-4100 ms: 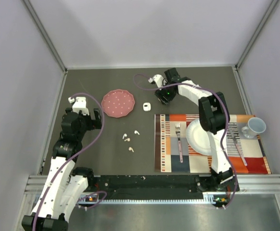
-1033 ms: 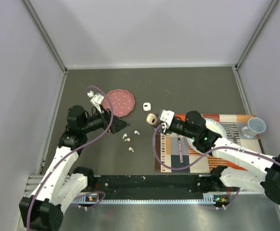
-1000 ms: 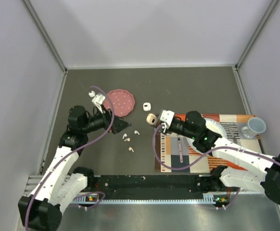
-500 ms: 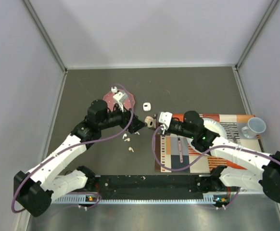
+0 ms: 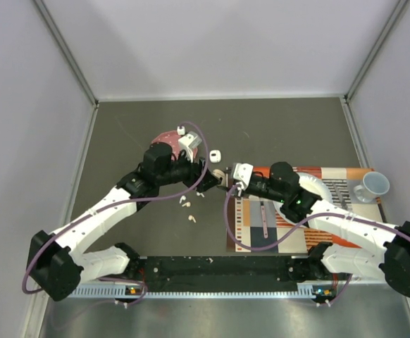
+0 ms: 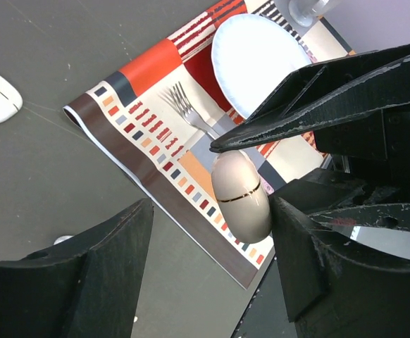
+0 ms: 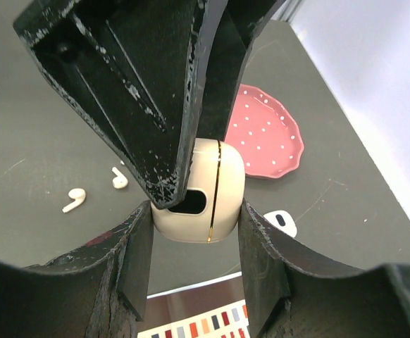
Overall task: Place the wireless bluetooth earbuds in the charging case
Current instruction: Pass from the right arm to the left
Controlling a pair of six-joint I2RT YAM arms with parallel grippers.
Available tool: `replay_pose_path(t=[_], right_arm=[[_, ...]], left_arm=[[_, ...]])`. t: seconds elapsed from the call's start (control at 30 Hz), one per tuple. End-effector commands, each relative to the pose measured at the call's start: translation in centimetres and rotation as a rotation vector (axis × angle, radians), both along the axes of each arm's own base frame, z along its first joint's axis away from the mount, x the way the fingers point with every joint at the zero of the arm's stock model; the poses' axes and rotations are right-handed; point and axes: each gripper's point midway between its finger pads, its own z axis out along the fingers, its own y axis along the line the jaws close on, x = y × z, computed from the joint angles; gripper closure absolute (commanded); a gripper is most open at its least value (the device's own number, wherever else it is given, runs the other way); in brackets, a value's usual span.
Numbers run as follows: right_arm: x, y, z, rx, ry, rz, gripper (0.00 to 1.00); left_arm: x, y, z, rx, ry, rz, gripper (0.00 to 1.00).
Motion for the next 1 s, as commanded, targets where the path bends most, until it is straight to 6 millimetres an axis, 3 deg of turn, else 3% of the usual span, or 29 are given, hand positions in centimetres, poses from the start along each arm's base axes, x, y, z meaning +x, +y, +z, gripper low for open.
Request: replay_pose_path(t=[0.0,0.3,0.33,0.53,0.7,0.73,0.83,0.87,0.97], right_arm=[[-0.1,0.8,2.2,0.06,-0.049,0.024,1.0],[-0.3,1.0,2.2,0.063,-0.041,0.036,1.0],[-0.3,1.0,2.1,0.064,-0.041,0.036,1.0],[-0.6,1.0,2.3,0.072,-0.045,0.053,1.0],[-0.6,1.1,2.2,0.075,-0.043,0.054,0.99],[-0.6,1.0,2.4,0.081,-0.044,0.051,0.95],[-0.4,0.9,3.1,0.116,-0.012,0.018,0.61],[-0.3,0.8,3.3,0.126,-0.005,0.01,0.39],[-0.8,0.5,4.1,0.157,0.013,0.009,0.04]], left_arm=[[0.5,-1.0,1.6,-0.026,-0.035,-0.007,0.3],[0.4,-1.6,1.5,-0.047,-0.037,-0.008,0.44],[0.5,-1.6,1.5,-0.047,-0.037,-0.009,0.52],[0.4,-1.8,1.5,-0.05,-0.035,-0.013,0.66],[0.4,-1.9,1.2,-0.046,-0.031,-0.014,0.94],[0.4,-1.8,1.1,-0.043,-0.032,-0.01,0.98],[0.7,-1.4,0.8,-0.025,-0.052,0.011,1.0],[1.0,-1.2,0.6,-0.015,-0.061,0.027,1.0],[1.6,-0.2,0.5,0.012,-0.116,0.072,1.0]])
